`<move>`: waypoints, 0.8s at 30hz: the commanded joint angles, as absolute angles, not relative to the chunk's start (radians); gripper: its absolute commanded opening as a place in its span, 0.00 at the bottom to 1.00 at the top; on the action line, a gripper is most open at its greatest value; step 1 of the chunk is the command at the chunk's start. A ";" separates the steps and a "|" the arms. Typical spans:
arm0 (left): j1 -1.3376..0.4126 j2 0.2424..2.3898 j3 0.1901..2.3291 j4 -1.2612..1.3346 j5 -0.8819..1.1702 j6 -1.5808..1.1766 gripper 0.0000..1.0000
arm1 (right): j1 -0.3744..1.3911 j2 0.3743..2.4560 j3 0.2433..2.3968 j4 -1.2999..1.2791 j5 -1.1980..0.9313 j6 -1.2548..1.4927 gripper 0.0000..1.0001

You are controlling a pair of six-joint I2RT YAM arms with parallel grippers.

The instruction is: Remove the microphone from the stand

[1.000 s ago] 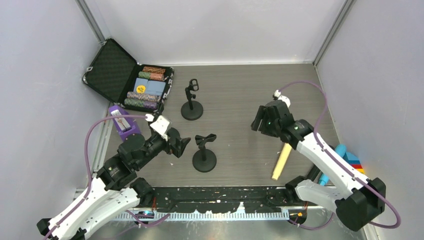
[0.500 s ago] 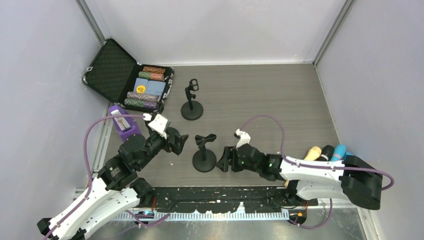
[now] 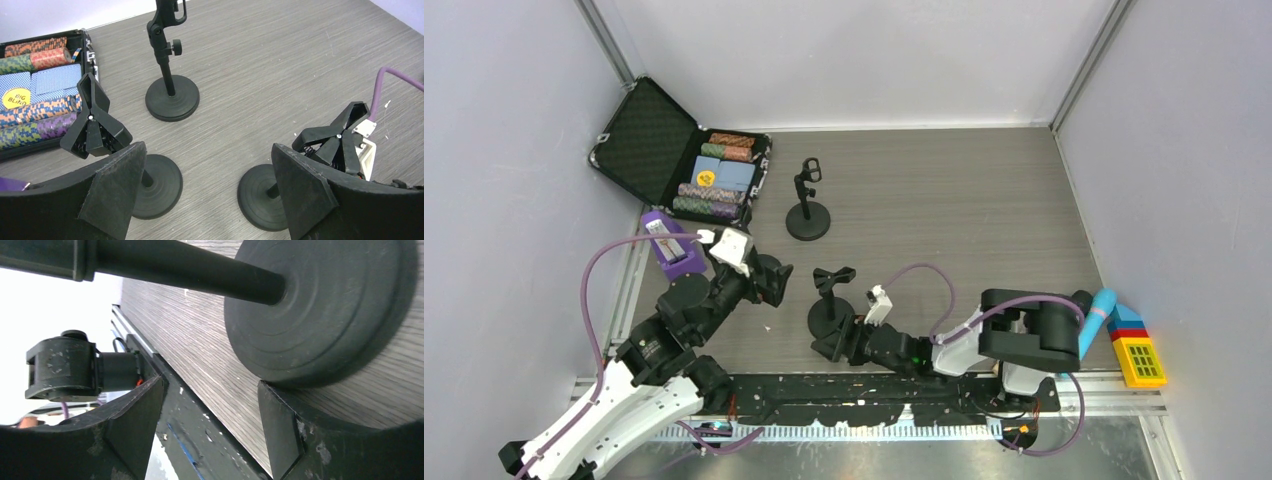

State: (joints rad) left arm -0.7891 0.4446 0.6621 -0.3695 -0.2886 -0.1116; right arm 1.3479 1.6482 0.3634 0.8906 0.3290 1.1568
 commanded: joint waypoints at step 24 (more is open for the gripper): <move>-0.784 0.578 0.655 -0.437 -0.468 -0.276 1.00 | 0.972 1.680 0.587 0.648 0.570 1.261 0.77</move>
State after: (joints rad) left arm -0.7891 0.5251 0.6598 -0.4118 -0.4080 -0.1970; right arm 0.9817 1.8038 0.5388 0.9028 0.5259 1.3659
